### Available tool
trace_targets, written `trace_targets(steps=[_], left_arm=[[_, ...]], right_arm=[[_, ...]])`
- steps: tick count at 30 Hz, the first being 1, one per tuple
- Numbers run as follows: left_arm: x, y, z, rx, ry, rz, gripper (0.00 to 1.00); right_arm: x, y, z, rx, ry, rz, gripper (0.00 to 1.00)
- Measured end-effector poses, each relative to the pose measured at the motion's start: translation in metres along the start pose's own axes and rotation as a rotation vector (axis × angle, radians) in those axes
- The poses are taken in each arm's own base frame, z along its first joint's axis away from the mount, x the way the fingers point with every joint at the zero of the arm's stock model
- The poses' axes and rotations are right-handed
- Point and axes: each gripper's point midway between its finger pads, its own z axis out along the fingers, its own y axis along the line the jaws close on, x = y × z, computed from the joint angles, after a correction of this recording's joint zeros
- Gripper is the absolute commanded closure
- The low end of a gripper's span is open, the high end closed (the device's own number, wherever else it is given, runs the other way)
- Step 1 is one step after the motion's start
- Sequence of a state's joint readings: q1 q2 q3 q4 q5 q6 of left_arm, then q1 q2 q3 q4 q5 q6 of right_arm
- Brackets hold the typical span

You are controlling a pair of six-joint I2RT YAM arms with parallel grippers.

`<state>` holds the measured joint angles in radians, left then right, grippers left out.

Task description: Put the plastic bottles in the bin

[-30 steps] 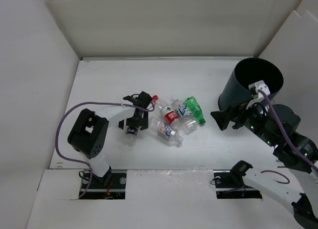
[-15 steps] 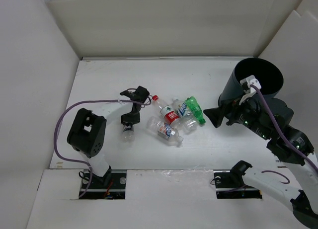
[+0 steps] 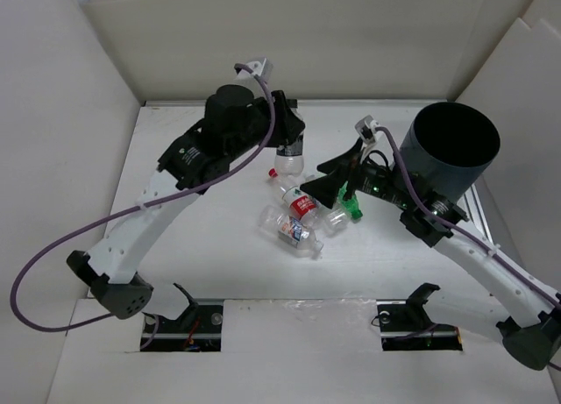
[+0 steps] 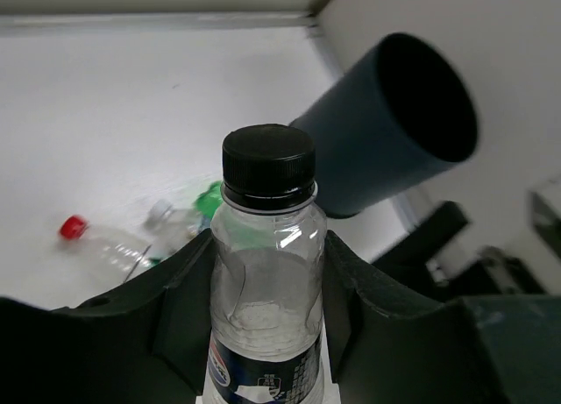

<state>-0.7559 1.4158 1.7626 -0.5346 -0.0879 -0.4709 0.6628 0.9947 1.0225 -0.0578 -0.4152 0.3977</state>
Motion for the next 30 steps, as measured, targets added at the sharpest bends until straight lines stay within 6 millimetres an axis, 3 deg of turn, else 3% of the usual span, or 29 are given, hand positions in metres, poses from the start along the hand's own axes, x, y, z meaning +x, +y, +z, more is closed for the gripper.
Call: trace_targets(steps=[3,6,14,15,18,19,20,21,22,23,26,30], left_arm=[[-0.019,-0.032,-0.016,0.175,-0.043,-0.02,1.0],[-0.021,-0.057,-0.02,0.311,-0.032,-0.027,1.0],[-0.004,-0.076,-0.016,0.444,0.026,-0.043,1.0],[-0.002,-0.078,-0.016,0.455,0.031,-0.048,1.0],[0.0,-0.079,-0.013,0.477,0.028,-0.053,1.0],[0.0,-0.079,-0.012,0.481,0.023,-0.053,0.97],[-0.001,-0.078,-0.011,0.482,0.019,-0.052,0.91],[-0.003,-0.076,-0.011,0.481,0.012,-0.05,0.78],[-0.003,-0.075,-0.011,0.479,0.006,-0.05,0.55],[-0.005,-0.074,-0.011,0.476,-0.002,-0.045,0.01],[-0.006,-0.074,-0.01,0.459,-0.017,-0.047,0.0],[-0.024,-0.064,-0.009,0.37,-0.083,-0.046,0.0]], right_arm=[[-0.009,-0.004,0.01,-0.001,-0.042,-0.014,0.0],[-0.02,-0.007,0.015,0.014,-0.088,-0.032,0.0],[-0.035,-0.003,0.028,-0.017,-0.132,-0.045,0.03],[-0.036,-0.003,0.03,-0.018,-0.134,-0.043,0.07],[-0.038,-0.002,0.036,-0.034,-0.14,-0.037,0.36],[-0.038,-0.001,0.038,-0.036,-0.138,-0.026,0.72],[-0.037,-0.002,0.04,-0.037,-0.135,-0.014,0.83],[-0.037,-0.003,0.041,-0.037,-0.137,-0.012,0.9],[-0.038,-0.003,0.043,-0.035,-0.138,-0.011,0.95],[-0.039,-0.005,0.043,-0.03,-0.138,-0.013,0.95],[-0.056,-0.022,0.042,0.04,-0.168,-0.038,0.97],[-0.098,-0.084,0.016,0.269,-0.24,-0.071,0.97]])
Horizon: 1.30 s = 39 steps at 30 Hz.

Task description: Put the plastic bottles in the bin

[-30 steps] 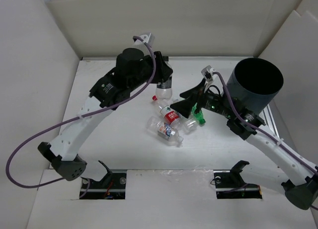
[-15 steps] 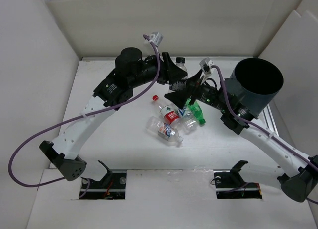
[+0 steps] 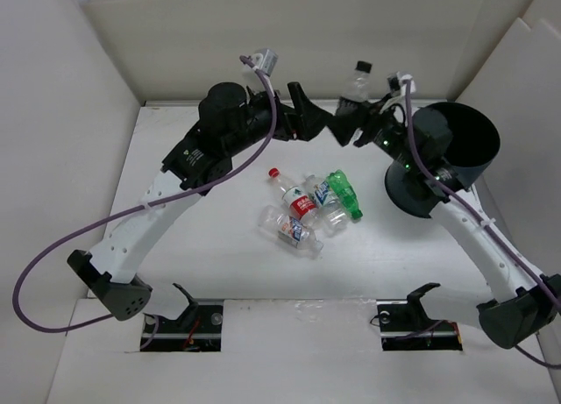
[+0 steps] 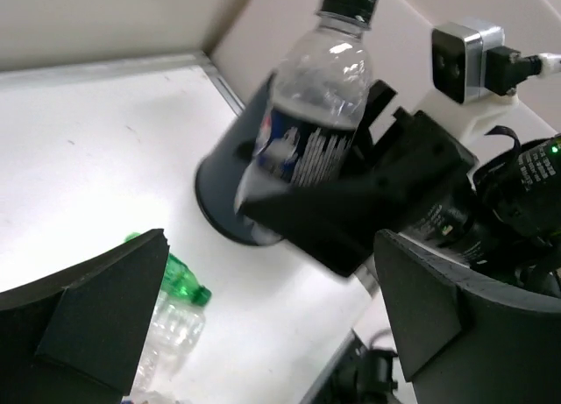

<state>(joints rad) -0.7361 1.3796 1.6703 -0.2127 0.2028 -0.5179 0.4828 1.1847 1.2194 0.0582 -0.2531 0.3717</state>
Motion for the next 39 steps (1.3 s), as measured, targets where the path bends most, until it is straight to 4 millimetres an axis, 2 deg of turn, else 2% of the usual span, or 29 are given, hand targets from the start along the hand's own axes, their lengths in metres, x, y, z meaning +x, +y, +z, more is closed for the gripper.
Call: trace_targets(steps=[4,7,10,13,14,15,16,17,21,23,29,33,39], left_arm=[[-0.034,0.007,0.002,-0.106,-0.102,0.027,0.0],[-0.048,0.022,0.008,-0.192,-0.148,0.041,0.0],[-0.045,0.055,0.022,-0.294,-0.149,0.047,0.0],[-0.026,0.093,0.042,-0.404,-0.1,0.05,0.0],[-0.018,0.105,0.048,-0.435,-0.08,0.053,0.0],[-0.007,0.116,0.054,-0.467,-0.053,0.055,0.0],[0.003,0.127,0.06,-0.498,-0.027,0.057,0.0],[0.014,0.138,0.065,-0.529,0.001,0.059,0.0],[0.052,0.175,0.074,-0.641,0.099,0.063,0.0],[0.066,0.191,0.075,-0.693,0.14,0.052,0.0],[0.091,0.232,0.075,-0.809,0.214,-0.019,0.0],[0.11,0.254,0.078,-0.86,0.256,-0.085,0.0],[0.158,0.282,0.082,-0.933,0.335,-0.194,0.0]], right_arm=[[-0.031,-0.083,-0.022,0.294,-0.048,-0.031,0.96],[-0.037,-0.139,-0.05,0.519,-0.045,-0.029,0.95],[-0.033,-0.189,-0.083,0.731,-0.027,-0.016,0.95],[-0.029,-0.238,-0.119,0.932,-0.013,0.017,0.93],[-0.027,-0.252,-0.131,0.998,-0.009,0.027,0.84],[-0.024,-0.265,-0.142,1.061,-0.001,0.035,0.65],[-0.02,-0.273,-0.15,1.107,0.009,0.04,0.28],[-0.017,-0.278,-0.155,1.141,0.017,0.046,0.0],[-0.009,-0.284,-0.17,1.233,0.041,0.058,0.0],[-0.012,-0.284,-0.176,1.268,0.033,0.06,0.0],[-0.027,-0.279,-0.198,1.393,-0.019,0.069,0.0],[-0.04,-0.253,-0.201,1.36,-0.069,0.065,0.0],[-0.062,-0.207,-0.195,1.181,-0.141,0.058,0.0]])
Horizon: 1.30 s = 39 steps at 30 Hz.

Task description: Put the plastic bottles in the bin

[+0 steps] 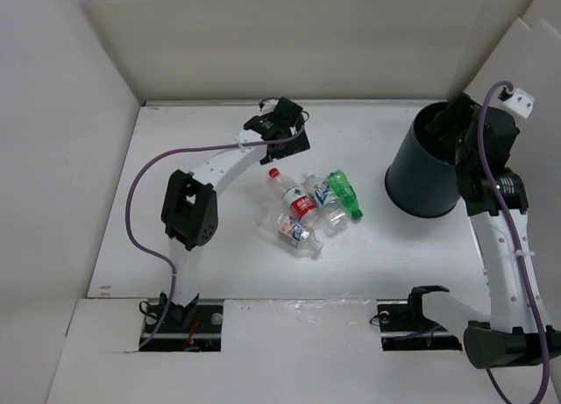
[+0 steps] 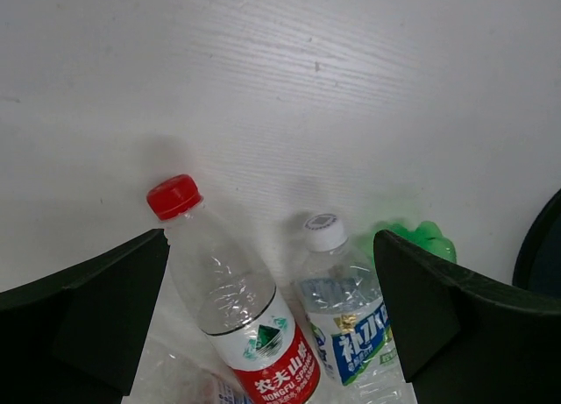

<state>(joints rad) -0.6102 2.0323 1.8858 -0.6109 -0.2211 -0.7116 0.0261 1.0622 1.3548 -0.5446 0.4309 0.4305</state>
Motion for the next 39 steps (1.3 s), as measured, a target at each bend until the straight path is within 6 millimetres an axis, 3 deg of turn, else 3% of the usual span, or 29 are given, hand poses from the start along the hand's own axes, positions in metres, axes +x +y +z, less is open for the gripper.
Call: trace_targets(steps=[6,12,15,22,24,29,39], left_arm=[[0.044,0.028,0.02,-0.089,0.101,-0.072,0.0],[0.088,0.063,0.031,-0.178,0.181,-0.137,0.0],[0.101,0.071,0.031,-0.19,0.201,-0.161,0.0],[0.103,0.058,0.036,-0.128,0.214,-0.216,0.0],[0.102,0.054,0.037,-0.112,0.213,-0.231,0.04],[0.099,0.048,0.038,-0.092,0.205,-0.25,0.26],[0.1,0.051,0.054,-0.086,0.215,-0.277,0.34]], right_arm=[[0.019,0.024,-0.005,-0.116,0.056,-0.034,0.0],[0.047,0.033,-0.001,-0.16,0.131,-0.081,0.0],[0.055,0.035,-0.001,-0.17,0.149,-0.092,0.0],[0.067,0.045,-0.002,-0.206,0.183,-0.116,0.0],[0.068,0.047,-0.003,-0.211,0.185,-0.119,0.0],[0.07,0.051,-0.005,-0.228,0.191,-0.13,0.0],[0.081,0.064,-0.012,-0.29,0.218,-0.148,0.0]])
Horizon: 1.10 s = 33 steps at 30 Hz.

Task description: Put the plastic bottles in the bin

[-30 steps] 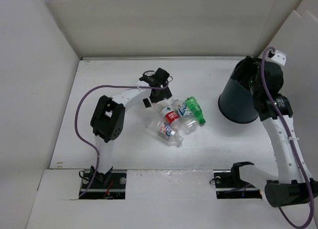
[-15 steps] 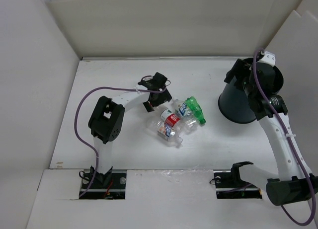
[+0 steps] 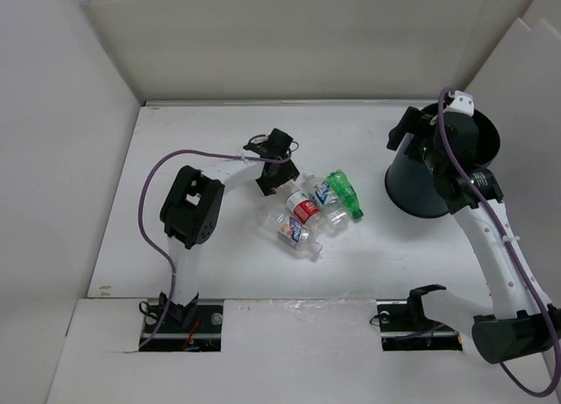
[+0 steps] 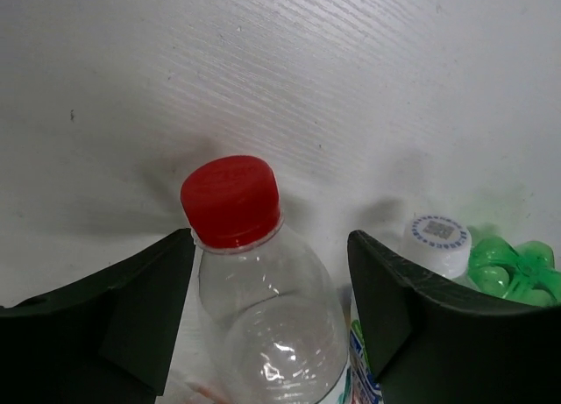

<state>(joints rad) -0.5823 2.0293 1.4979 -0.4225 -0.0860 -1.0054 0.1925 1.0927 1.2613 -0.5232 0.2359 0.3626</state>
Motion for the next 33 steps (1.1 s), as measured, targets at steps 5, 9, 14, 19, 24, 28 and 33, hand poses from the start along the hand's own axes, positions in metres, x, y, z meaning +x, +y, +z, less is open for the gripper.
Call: trace_targets(steps=[5,9,14,19,24,28,33], left_arm=[[0.002,-0.004,0.01,0.017,0.017,-0.005,0.44],[0.003,-0.005,0.015,0.024,0.025,-0.012,0.89],[-0.004,-0.002,0.014,0.008,0.013,-0.018,1.0],[-0.033,-0.003,0.001,-0.029,-0.056,-0.008,1.0],[-0.074,-0.027,-0.031,0.015,-0.168,0.018,1.0],[-0.098,-0.046,-0.078,0.079,-0.245,0.059,1.0],[-0.12,-0.087,-0.163,0.257,-0.333,0.156,1.0]], right_arm=[[0.002,0.006,-0.001,-0.02,0.007,-0.006,0.0],[0.004,0.009,-0.002,-0.031,0.011,-0.009,0.0],[0.007,0.017,-0.003,-0.058,0.021,-0.015,0.0],[0.008,0.031,-0.003,-0.121,0.029,-0.02,0.0],[0.016,0.063,-0.003,-0.279,0.052,-0.075,0.0],[0.029,0.107,-0.015,-0.493,0.069,-0.158,0.0],[0.054,0.155,-0.023,-0.672,0.103,-0.249,0.0]])
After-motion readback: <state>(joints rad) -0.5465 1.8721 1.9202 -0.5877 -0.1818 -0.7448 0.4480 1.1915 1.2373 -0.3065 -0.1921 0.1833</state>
